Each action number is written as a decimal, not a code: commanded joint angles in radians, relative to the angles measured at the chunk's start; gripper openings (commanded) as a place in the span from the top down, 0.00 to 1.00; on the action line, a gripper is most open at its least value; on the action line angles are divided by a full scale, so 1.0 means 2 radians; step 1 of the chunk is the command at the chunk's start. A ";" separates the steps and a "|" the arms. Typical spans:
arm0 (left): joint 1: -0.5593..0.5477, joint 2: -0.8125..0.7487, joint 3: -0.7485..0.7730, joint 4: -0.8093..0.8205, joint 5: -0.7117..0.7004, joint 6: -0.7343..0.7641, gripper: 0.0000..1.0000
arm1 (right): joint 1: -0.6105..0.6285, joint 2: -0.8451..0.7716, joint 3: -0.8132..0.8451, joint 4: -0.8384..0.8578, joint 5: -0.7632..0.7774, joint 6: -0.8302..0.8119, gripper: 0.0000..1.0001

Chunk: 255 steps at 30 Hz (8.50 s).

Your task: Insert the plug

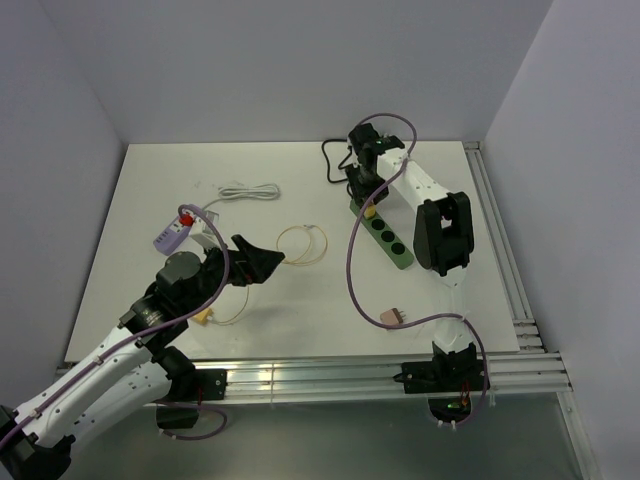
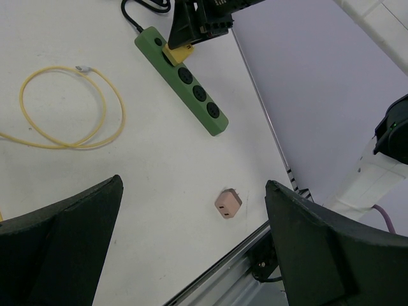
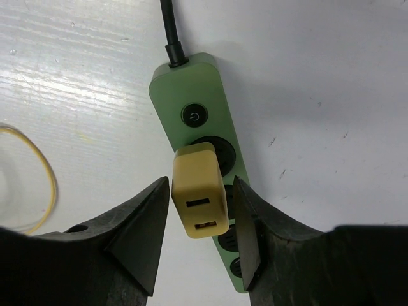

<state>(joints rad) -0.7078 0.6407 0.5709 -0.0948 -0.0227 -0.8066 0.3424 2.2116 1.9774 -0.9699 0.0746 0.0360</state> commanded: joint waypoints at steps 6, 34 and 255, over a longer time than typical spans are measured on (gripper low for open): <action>0.003 -0.007 0.000 0.017 0.007 0.002 0.00 | -0.002 -0.001 0.021 -0.021 0.012 -0.003 0.60; 0.003 -0.022 -0.002 0.008 0.007 0.004 0.00 | -0.028 -0.006 -0.137 0.005 0.112 -0.100 1.00; 0.003 0.009 0.076 -0.101 0.093 -0.002 0.06 | 0.251 -0.570 -0.572 0.214 0.017 0.305 1.00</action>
<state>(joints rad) -0.7059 0.6456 0.6430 -0.2867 0.1219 -0.8501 0.8173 1.1370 0.7437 -0.6857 0.1963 0.9928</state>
